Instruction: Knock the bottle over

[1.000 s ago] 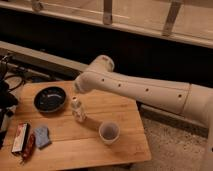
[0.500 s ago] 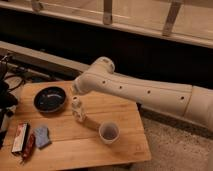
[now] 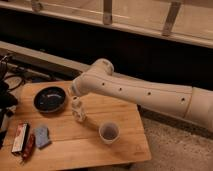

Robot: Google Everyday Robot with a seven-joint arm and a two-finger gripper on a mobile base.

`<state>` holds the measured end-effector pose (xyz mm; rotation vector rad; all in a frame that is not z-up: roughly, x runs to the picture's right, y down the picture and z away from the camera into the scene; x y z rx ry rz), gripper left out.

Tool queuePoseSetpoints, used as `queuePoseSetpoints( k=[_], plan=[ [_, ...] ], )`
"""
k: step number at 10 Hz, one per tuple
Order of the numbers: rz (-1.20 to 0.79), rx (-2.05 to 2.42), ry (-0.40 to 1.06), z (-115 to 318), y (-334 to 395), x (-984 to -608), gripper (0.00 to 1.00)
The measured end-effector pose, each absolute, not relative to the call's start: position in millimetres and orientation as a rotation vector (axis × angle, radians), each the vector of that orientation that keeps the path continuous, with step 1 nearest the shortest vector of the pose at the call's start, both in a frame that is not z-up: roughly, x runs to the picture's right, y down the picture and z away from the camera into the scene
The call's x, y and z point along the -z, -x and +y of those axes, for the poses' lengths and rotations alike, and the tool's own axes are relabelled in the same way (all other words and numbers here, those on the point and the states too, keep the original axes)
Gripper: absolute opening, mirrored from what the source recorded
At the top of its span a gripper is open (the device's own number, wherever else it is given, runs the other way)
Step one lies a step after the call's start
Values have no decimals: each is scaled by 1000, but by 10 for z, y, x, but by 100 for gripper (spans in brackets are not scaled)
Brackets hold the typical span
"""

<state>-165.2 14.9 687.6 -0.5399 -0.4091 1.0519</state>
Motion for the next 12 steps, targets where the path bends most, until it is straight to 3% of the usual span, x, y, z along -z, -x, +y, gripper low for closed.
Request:
queuePoseSetpoints(
  k=[6, 12],
  plan=[
    [-370, -1108, 521, 42, 1341, -7100, 13],
    [-301, -1157, 595, 335, 1238, -7523, 13]
  ],
)
